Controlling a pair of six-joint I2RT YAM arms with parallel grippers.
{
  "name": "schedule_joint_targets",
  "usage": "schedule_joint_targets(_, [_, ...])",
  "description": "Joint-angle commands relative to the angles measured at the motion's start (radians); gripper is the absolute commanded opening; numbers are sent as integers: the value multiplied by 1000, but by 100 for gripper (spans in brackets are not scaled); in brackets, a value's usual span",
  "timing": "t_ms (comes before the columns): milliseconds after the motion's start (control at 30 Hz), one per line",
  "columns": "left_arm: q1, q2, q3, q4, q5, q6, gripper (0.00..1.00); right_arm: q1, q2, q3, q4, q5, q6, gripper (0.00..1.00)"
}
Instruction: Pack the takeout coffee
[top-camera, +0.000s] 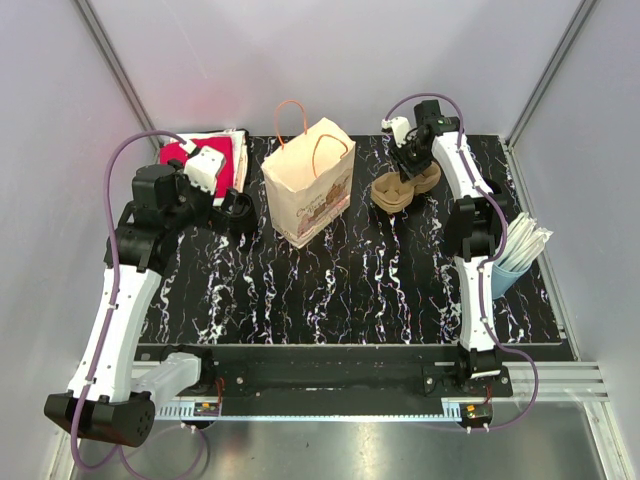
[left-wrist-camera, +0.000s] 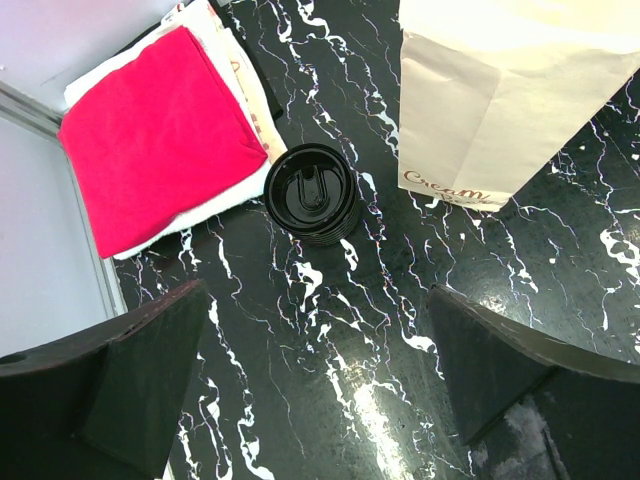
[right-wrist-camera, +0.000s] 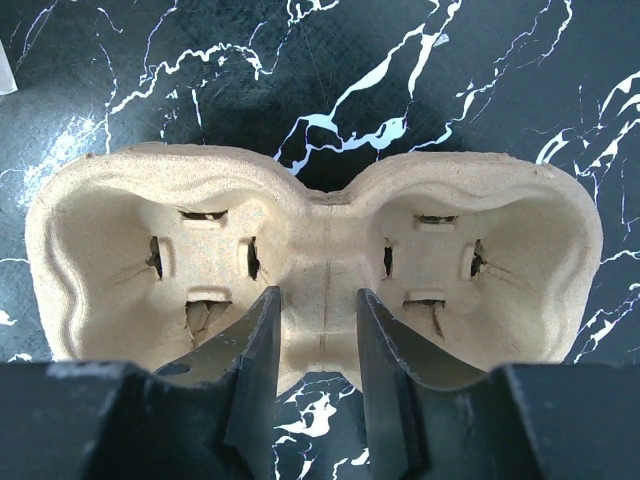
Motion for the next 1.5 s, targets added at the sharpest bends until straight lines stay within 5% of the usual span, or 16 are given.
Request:
schedule_joint_targets(0, [6,-20,-2,51,23,-13,99,1,-55,-6,13,-21,-7,30])
schedule_joint_targets(367, [6,-18,-3,51,28,-13,99,2,-98,-4,16,-1,-7,29])
schedule_joint_targets(533, [8,-20,-5,52,28,-15,99,2,-96,-6,16,17,-23,54])
schedule_joint_targets(667, [6,-20,-5,52,28,-15,99,3,-86,-1,19,22,-26,62])
schedule_joint_targets(1467, [9,-15,-9,54,31,-15,99,-5,2,25,18,16,-32,65])
